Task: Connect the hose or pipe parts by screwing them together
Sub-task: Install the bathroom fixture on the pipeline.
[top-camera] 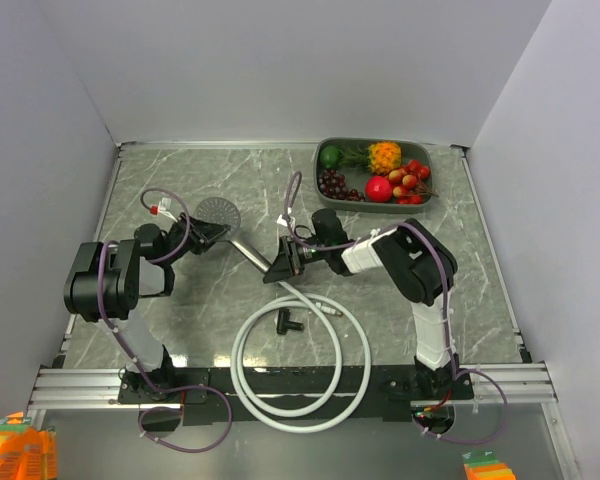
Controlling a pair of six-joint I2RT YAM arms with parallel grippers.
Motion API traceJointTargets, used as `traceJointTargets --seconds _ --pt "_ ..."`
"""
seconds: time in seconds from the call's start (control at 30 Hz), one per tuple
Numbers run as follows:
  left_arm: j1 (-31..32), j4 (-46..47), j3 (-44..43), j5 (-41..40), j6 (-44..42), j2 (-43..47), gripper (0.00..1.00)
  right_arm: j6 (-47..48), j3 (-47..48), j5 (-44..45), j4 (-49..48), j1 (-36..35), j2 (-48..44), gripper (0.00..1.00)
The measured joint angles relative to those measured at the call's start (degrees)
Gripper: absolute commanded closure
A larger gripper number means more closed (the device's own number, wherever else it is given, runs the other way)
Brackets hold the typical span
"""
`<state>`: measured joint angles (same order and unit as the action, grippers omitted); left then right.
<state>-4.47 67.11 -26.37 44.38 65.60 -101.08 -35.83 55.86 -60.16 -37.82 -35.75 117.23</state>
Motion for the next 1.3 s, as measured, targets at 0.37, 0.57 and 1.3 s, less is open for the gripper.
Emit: traceJointTargets --seconds 0.37,0.57,1.3 --pt "1.0 -0.4 0.0 2.5 -0.4 0.0 0.99 19.9 2.0 13.7 23.1 0.5 -14.9 0.0" --pt "1.0 -0.6 0.0 2.8 -0.4 0.0 0.99 36.8 5.7 41.3 39.4 -9.3 -24.2 0.01" --pt "0.9 -0.8 0.0 2.9 -0.5 0.0 0.99 47.2 13.6 72.8 55.1 -24.9 -12.9 0.46"
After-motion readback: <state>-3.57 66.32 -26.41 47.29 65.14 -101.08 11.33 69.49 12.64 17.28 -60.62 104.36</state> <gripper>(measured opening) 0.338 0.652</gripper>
